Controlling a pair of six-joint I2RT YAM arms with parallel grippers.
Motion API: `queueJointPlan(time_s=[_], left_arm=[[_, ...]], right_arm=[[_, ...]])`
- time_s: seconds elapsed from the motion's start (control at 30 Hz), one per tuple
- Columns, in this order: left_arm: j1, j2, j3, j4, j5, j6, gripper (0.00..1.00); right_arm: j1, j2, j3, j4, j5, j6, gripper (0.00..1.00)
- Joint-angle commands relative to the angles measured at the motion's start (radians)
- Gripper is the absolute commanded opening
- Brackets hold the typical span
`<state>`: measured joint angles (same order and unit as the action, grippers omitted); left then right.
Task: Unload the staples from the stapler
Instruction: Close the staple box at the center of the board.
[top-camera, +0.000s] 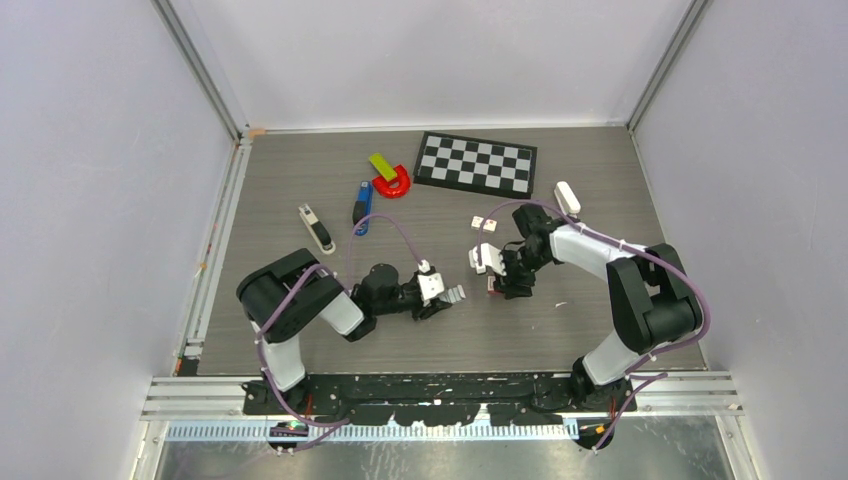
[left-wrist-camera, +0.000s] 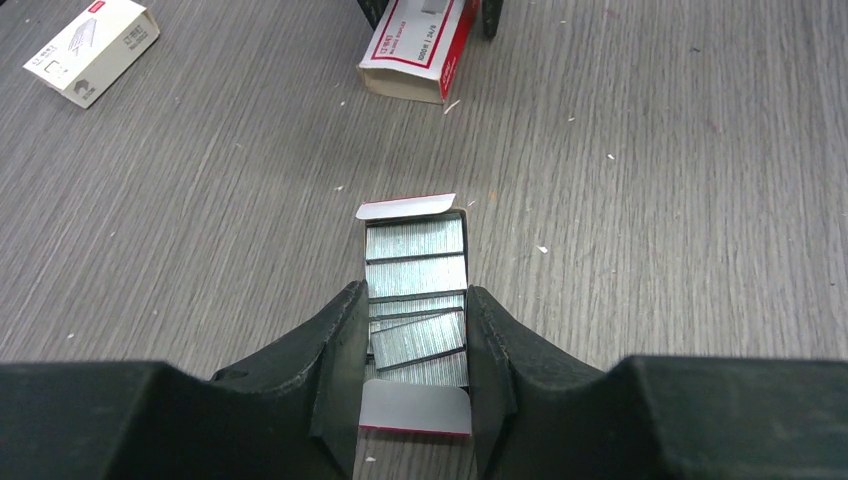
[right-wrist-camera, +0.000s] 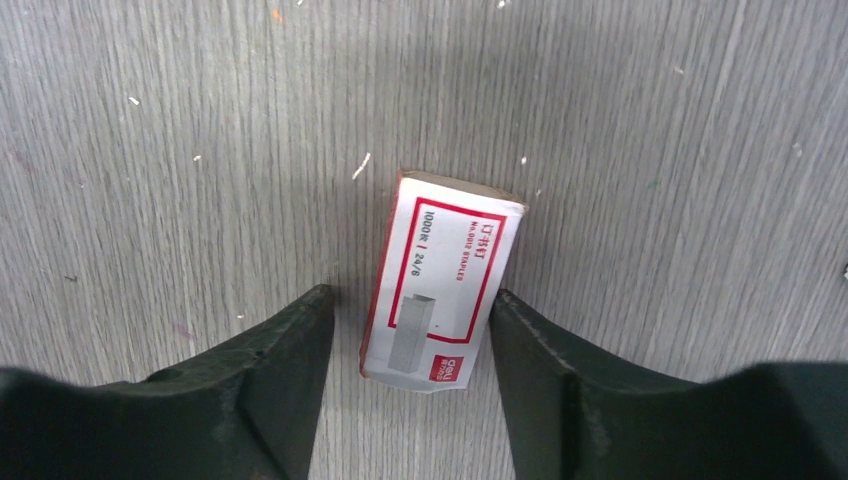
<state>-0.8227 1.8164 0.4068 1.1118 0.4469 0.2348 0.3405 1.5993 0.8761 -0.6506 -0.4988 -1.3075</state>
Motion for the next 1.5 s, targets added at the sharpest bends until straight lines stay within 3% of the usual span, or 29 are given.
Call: queueJointPlan(time_s=[0.0,0.83,1.2,1.47], left_arm=[[-0.001,0.033,0.024,0.034,0.055,-0.020,0.32],[-0.070,0.175,0.083,0.181,0.035,-0.081,0.30],[-0.080,0.202,0.109,0.173,0.014,-0.096,0.31],[-0.088,0.203,0.126,0.130,-0.002,-0.097,0.38]], right_arm=[[0.016,-0.007,-0.003,-0.002,-0.008,-0.064,0.56],[0.055,0.001,0.006,-0.043,-0.084,-0.075,0.49],[0.058,-0.002,0.016,-0.069,-0.096,-0.072,0.48],[0.061,-0.001,0.021,-0.078,-0.096,-0.067,0.49]])
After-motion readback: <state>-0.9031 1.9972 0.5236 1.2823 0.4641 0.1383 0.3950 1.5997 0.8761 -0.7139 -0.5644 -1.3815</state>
